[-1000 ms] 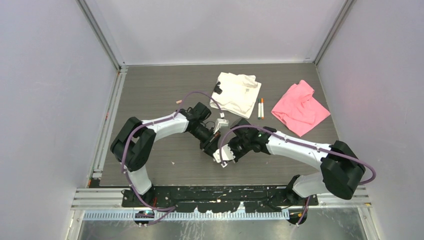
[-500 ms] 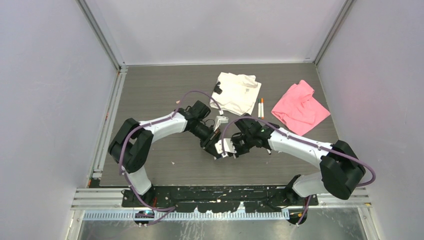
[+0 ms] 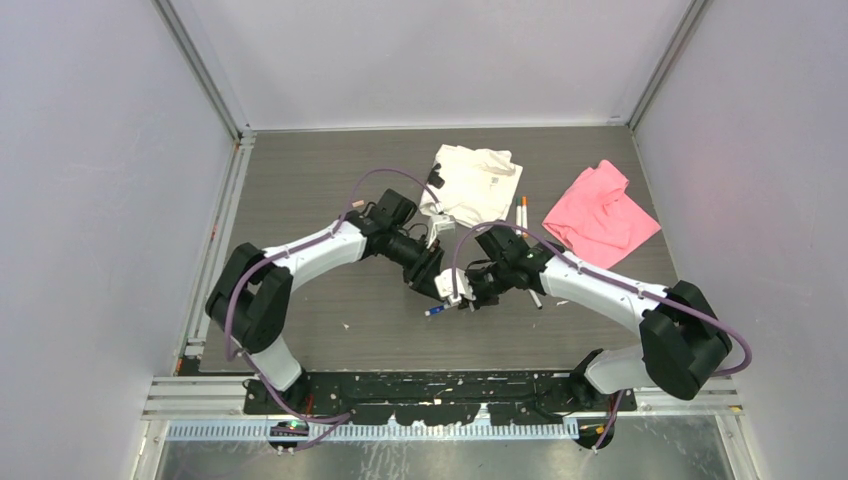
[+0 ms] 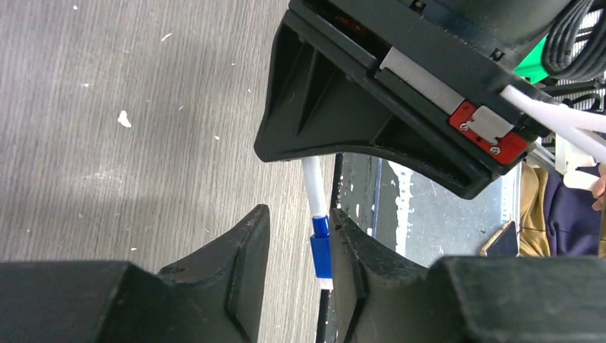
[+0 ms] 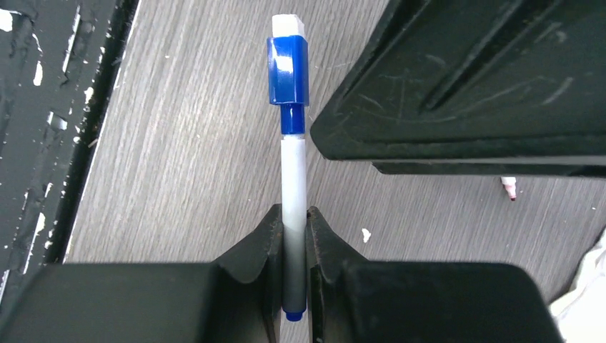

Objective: Insert the pens into the pen caps
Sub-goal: Insert the pen cap onto the pen, then press the pen cap onto the pen.

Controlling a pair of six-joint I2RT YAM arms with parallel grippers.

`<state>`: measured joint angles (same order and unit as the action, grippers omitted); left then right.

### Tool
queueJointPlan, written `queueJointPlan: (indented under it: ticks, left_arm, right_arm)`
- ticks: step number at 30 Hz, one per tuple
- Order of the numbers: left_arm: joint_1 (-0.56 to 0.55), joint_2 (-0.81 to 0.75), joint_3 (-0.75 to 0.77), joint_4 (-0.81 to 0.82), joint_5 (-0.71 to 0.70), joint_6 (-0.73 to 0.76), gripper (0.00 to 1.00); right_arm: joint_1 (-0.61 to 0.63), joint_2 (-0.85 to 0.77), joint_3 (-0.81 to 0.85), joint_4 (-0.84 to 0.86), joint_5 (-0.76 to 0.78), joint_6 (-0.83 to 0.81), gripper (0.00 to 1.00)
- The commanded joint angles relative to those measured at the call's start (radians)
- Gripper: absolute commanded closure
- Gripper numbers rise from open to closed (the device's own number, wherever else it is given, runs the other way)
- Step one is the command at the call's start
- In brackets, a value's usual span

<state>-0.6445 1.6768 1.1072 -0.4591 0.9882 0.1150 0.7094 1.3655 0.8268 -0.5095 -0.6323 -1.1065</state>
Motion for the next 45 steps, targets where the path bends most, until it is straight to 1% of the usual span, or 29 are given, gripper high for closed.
queueJointPlan:
  ticks: [1,3,5,8,10,12,14,15,16,17,18,20,21,23,24,28,31,35,42,45]
  left_arm:
    - [0.013,-0.059,0.019,0.070,0.007,-0.033,0.61]
    - [0.024,-0.085,0.005,0.103,-0.003,-0.059,0.59]
    - [0.040,-0.134,-0.024,0.178,-0.005,-0.119,0.56]
    - [0.072,-0.282,-0.126,0.426,-0.025,-0.270,0.51]
    - [0.090,-0.402,-0.211,0.589,-0.088,-0.340,0.44]
    - [0.096,-0.537,-0.309,0.706,-0.174,-0.364,0.38]
    - [0.097,-0.622,-0.393,0.866,-0.219,-0.395,0.27]
    - [0.097,-0.667,-0.452,0.981,-0.247,-0.423,0.23]
    - [0.097,-0.720,-0.539,1.105,-0.291,-0.462,0.14]
    - [0.097,-0.755,-0.594,1.207,-0.338,-0.506,0.05]
    - [0.097,-0.783,-0.635,1.291,-0.381,-0.535,0.00]
    - [0.097,-0.817,-0.670,1.365,-0.418,-0.574,0.00]
    - [0.097,-0.821,-0.671,1.372,-0.429,-0.594,0.00]
    - [0.098,-0.808,-0.678,1.417,-0.476,-0.669,0.00]
    - [0.098,-0.797,-0.690,1.465,-0.500,-0.697,0.00]
    - [0.097,-0.719,-0.730,1.682,-0.589,-0.828,0.02]
    - [0.095,-0.632,-0.721,1.791,-0.606,-0.892,0.09]
    - [0.078,-0.515,-0.687,1.888,-0.622,-0.924,0.15]
    - [0.011,-0.418,-0.623,1.889,-0.651,-0.901,0.19]
    - [-0.008,-0.398,-0.611,1.889,-0.654,-0.887,0.23]
  right_arm:
    - [-0.019,-0.038,0.041,0.003,-0.081,0.010,0.99]
    - [-0.028,-0.041,0.041,-0.003,-0.095,0.011,0.99]
    - [-0.039,-0.047,0.041,-0.009,-0.113,0.011,0.99]
    - [-0.063,-0.061,0.048,-0.025,-0.147,0.016,0.99]
    - [-0.083,-0.072,0.054,-0.029,-0.169,0.043,0.99]
    - [-0.106,-0.089,0.064,-0.033,-0.195,0.080,0.99]
    - [-0.133,-0.105,0.079,-0.035,-0.226,0.140,0.99]
    - [-0.145,-0.112,0.088,-0.036,-0.249,0.173,0.99]
    - [-0.158,-0.119,0.098,-0.036,-0.267,0.208,0.99]
    - [-0.169,-0.123,0.111,-0.035,-0.286,0.255,0.99]
    - [-0.182,-0.127,0.126,-0.029,-0.309,0.329,0.99]
    - [-0.208,-0.133,0.137,0.021,-0.353,0.450,0.99]
    - [-0.226,-0.135,0.140,0.061,-0.377,0.562,0.99]
    - [-0.251,-0.142,0.139,0.155,-0.432,0.714,0.99]
    - [-0.261,-0.146,0.137,0.197,-0.449,0.782,0.99]
    - [-0.295,-0.155,0.112,0.370,-0.478,1.039,0.99]
    - [-0.306,-0.153,0.097,0.457,-0.495,1.154,0.99]
    - [-0.307,-0.147,0.083,0.529,-0.512,1.229,0.99]
    - [-0.307,-0.134,0.081,0.543,-0.513,1.248,0.99]
    - [-0.307,-0.129,0.076,0.568,-0.519,1.273,0.99]
